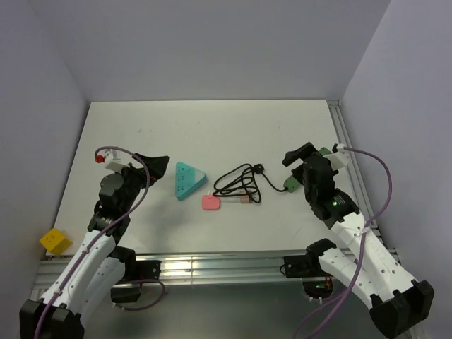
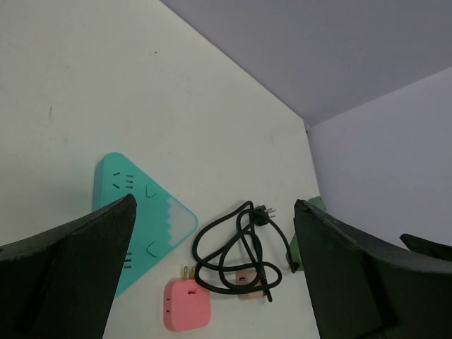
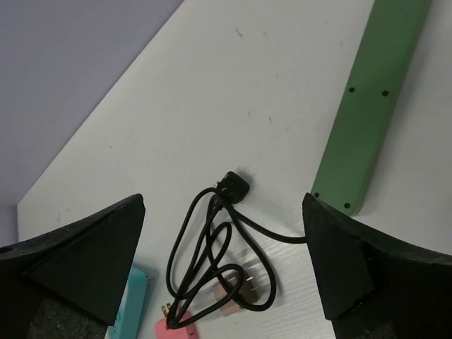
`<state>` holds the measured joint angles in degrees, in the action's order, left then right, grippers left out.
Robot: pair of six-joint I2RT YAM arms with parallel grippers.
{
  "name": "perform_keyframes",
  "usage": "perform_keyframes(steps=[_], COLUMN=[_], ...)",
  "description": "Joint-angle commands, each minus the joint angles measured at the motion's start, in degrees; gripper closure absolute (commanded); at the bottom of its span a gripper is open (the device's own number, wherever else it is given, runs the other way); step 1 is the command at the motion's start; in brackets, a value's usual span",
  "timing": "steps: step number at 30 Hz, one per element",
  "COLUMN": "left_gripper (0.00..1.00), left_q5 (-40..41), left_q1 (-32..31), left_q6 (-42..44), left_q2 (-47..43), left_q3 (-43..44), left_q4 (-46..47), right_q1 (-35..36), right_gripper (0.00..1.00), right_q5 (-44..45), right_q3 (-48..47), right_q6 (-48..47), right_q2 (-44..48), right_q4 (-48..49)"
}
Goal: Insert the plug
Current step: Pick up the socket from the center of the board.
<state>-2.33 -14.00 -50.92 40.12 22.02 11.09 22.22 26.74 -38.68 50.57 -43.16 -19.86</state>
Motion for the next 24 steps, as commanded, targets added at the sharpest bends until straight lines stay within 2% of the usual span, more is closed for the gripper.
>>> perform_keyframes(steps=[1, 4, 11, 15, 24], left_gripper=[0.01, 0.01, 0.01, 0.01, 0.00], left_q5=[-0.66, -0.84, -1.80, -2.59, -3.91], left_q1=[0.03, 0.02, 0.02, 0.02, -0.24], left_q6=[-1.29, -1.12, -0.94, -0.85, -1.29], left_q2=[-3.11, -3.12, -0.84, -0.39, -0.13], left_q3=[0.31, 0.65, 1.80, 2.50, 2.41], left_q4=[2.97, 2.54, 2.00, 1.48, 2.18], right_q1=[-0.42, -0.51, -3.66, -4.29, -7.10], right_gripper=[0.00, 0.00, 0.00, 0.01, 0.03], right_q5=[6.56, 7.62, 1.74, 3.40, 2.97], right_q3=[-2.89, -6.31, -12.47, -16.07, -14.32], right_q6=[2.25, 1.73, 3.84, 5.07, 5.42], right_q2=[-0.26, -3.85, -21.60, -32.40, -39.01], right_q4=[-3.16, -7.02, -11.69, -15.29, -12.84])
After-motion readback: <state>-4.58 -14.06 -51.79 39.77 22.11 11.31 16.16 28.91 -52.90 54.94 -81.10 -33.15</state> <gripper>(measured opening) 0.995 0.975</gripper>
